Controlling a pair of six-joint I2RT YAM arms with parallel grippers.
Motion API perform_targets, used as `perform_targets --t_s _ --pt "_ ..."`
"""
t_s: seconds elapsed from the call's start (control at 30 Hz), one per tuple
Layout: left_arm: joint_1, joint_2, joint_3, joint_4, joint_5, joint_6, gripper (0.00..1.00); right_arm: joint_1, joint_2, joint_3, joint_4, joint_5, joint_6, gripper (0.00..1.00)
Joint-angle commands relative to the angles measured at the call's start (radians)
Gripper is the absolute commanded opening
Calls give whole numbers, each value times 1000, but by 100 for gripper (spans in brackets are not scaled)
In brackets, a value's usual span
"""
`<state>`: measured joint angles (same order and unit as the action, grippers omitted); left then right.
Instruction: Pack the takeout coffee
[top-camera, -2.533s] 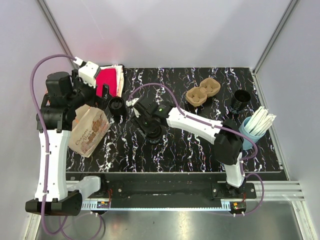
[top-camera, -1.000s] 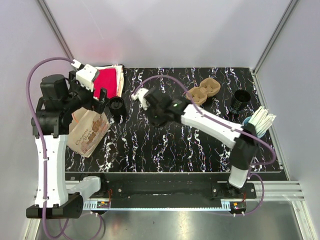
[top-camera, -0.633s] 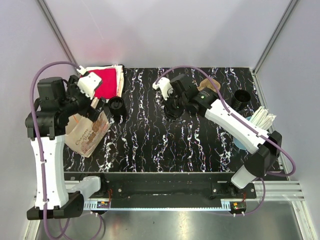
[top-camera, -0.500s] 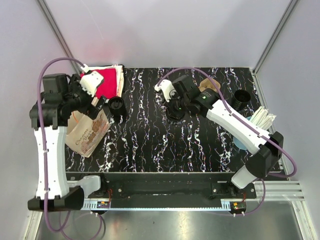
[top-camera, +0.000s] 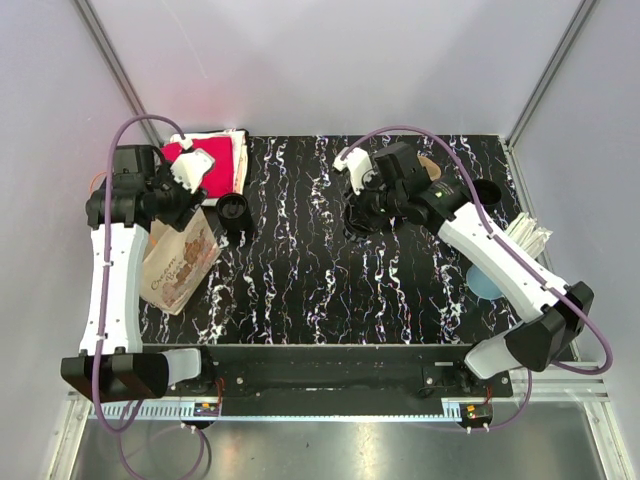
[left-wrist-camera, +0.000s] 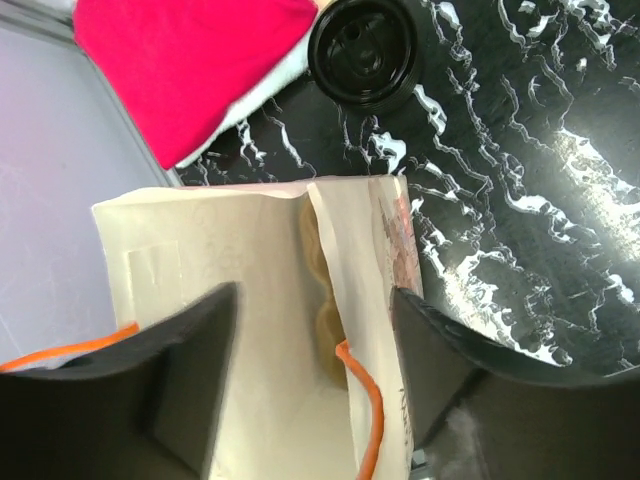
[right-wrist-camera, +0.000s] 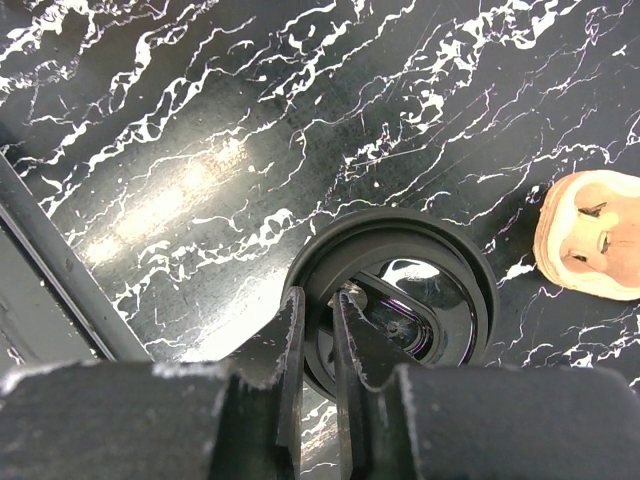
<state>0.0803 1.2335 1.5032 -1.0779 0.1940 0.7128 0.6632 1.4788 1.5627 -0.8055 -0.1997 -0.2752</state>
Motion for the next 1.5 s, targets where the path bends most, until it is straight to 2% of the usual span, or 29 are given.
perform_targets --t_s 0.0,0.13,0.2,0.23,0.27,0.4,0.53,0.73,1.07,1.2,1.3,1.33,1.47 --pt "10 0 -32 55 -28 16 55 -17 -41 5 38 -35 4 0" --pt "13 -5 -61 52 -19 25 54 -23 -57 7 40 -37 5 0" --pt "15 -6 -73 47 -13 28 49 -28 -61 7 40 -37 7 0" --pt "15 -6 -74 46 -11 28 44 -31 -66 8 40 -37 7 0" --pt "15 -8 -75 42 -5 27 34 -33 -68 10 40 -35 5 0" --pt "16 -14 -60 12 18 22 12 -43 -72 13 42 -26 8 0" --pt "18 -35 -44 -27 38 30 5 -57 -72 25 40 -17 17 0" --pt "18 -75 -20 -112 100 50 0 -80 -86 37 40 -9 19 0" --pt "10 -89 123 -276 268 50 0 -135 -115 63 38 9 11 0" --pt "-27 -91 146 -295 315 24 0 -163 -124 83 37 35 8 0" --pt "-76 -82 161 -266 303 -39 0 -191 -121 103 38 49 7 0" --pt "-139 -77 166 -239 273 -58 0 -207 -121 109 38 52 10 0" --pt "-273 -33 181 -162 199 -176 0 -244 -110 140 40 100 30 0"
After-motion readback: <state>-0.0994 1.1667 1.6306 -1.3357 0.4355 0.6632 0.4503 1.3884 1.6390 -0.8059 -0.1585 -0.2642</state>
